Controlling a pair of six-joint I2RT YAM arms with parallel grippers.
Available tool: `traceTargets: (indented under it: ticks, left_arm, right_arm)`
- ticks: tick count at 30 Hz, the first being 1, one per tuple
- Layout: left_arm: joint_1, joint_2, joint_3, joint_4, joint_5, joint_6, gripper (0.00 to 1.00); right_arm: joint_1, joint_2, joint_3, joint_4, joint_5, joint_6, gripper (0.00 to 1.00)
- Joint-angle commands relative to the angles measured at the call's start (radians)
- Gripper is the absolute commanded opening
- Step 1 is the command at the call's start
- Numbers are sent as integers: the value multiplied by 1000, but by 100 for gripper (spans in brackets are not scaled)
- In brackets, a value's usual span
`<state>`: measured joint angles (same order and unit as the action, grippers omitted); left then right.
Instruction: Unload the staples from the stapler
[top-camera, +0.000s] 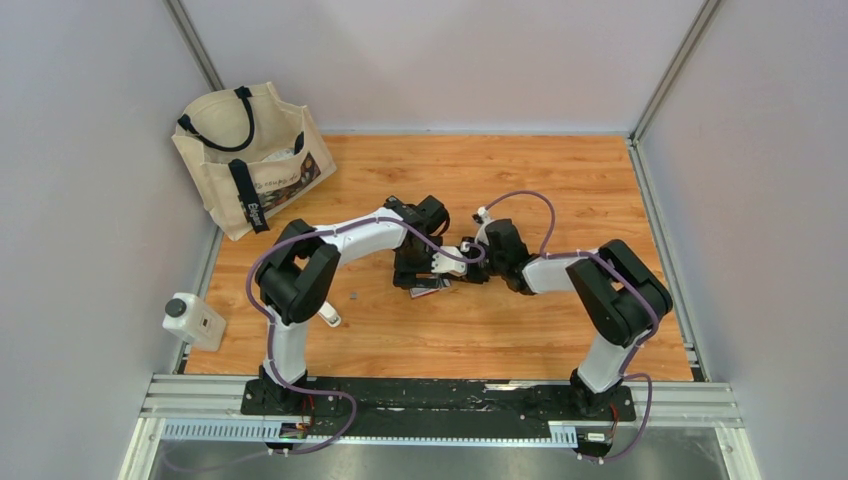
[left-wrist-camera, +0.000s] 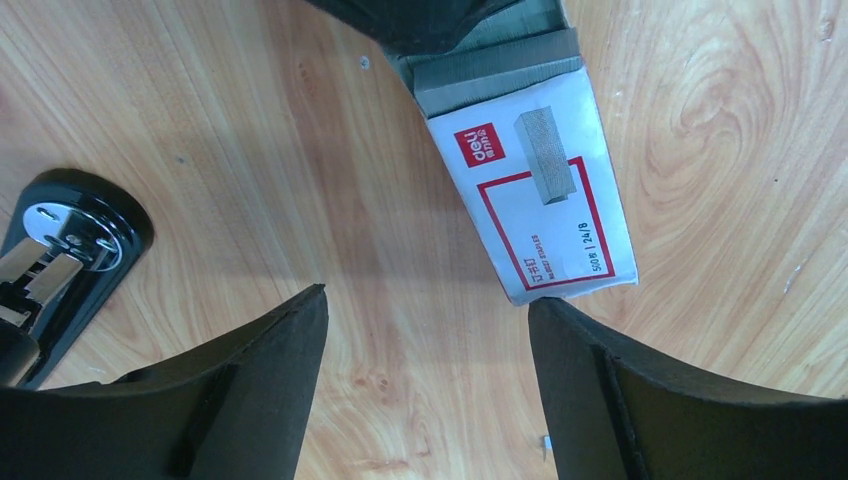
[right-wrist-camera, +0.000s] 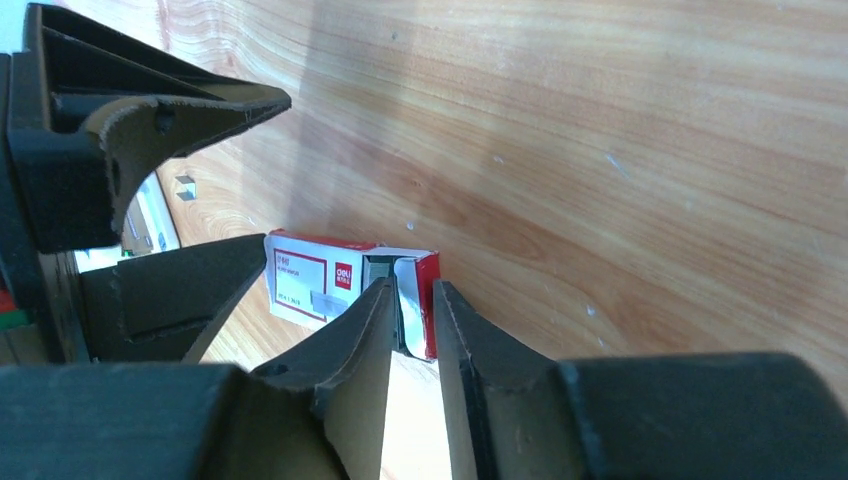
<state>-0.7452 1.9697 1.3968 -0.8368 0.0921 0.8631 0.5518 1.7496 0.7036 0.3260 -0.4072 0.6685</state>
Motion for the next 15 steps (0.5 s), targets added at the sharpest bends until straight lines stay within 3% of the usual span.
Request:
traceTargets:
  ticks: [1,5,15]
  left_arm:
    - [-10,-14,16,102,-9,-3,82]
    - [33,-69,16,76,37,-35,86]
    - [205,-204,90,-41,322,-133,88]
  right_arm:
    - [45,-79,-33,-58,-28,-38,31]
    - [40,-114,-68,-53,-10,-29,32]
    - [40,-249,-47,-133,102,-102,30]
